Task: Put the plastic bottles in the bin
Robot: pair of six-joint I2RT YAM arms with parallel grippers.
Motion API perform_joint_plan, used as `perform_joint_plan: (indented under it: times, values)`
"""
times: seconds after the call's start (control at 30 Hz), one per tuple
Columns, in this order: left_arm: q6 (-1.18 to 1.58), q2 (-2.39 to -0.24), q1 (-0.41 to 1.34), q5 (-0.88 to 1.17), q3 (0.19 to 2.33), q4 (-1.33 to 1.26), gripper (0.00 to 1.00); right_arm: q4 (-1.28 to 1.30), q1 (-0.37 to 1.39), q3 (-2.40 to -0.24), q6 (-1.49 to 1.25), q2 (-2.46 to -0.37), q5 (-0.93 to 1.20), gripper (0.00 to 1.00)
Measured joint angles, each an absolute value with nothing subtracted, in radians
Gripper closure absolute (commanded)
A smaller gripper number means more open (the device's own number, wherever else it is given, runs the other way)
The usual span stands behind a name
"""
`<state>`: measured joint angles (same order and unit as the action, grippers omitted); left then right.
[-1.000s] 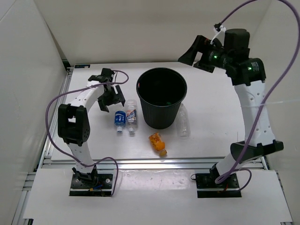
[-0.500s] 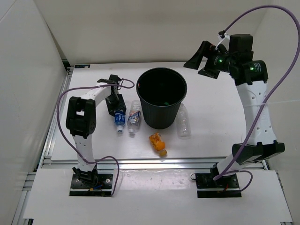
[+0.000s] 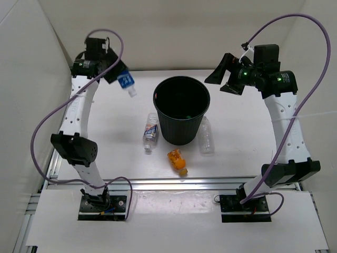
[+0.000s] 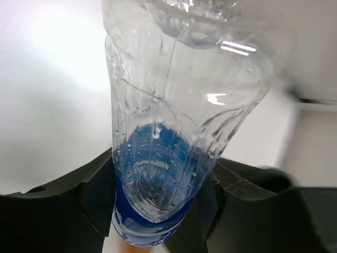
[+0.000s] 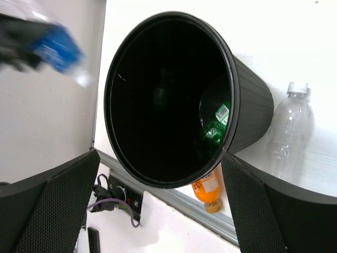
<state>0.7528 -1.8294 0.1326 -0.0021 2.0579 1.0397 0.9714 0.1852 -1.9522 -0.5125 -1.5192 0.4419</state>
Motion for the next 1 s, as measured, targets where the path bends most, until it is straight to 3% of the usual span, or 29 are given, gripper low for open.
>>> perform_joint_plan:
  times: [0.13, 0.4, 0.47, 0.73, 1.0]
  values:
    - [0.777, -1.813, 0.175, 0.062, 2.275, 0.996, 0.39, 0.971, 0.178, -1.922, -0.519, -1.515, 0.449, 0.0]
    - [0.781, -1.89, 0.371, 0.233, 2.392, 0.874, 0.22, 0.982, 0.123, -1.847, -0.543, -1.497, 0.438, 0.0]
    - [0.769, -1.951, 0.427, 0.261, 2.427, 0.851, 0.0, 0.982, 0.119, -1.839, -0.546, -1.494, 0.432, 0.0]
    - [0.662, -1.997, 0.548, 0.276, 2.339, 0.861, 0.0, 0.994, 0.091, -1.777, -0.551, -1.433, 0.381, 0.0]
    - [0.577, -1.614, 0.501, 0.036, 1.996, 0.855, 0.0, 0.995, 0.086, -1.555, -0.559, -1.403, 0.315, 0.0]
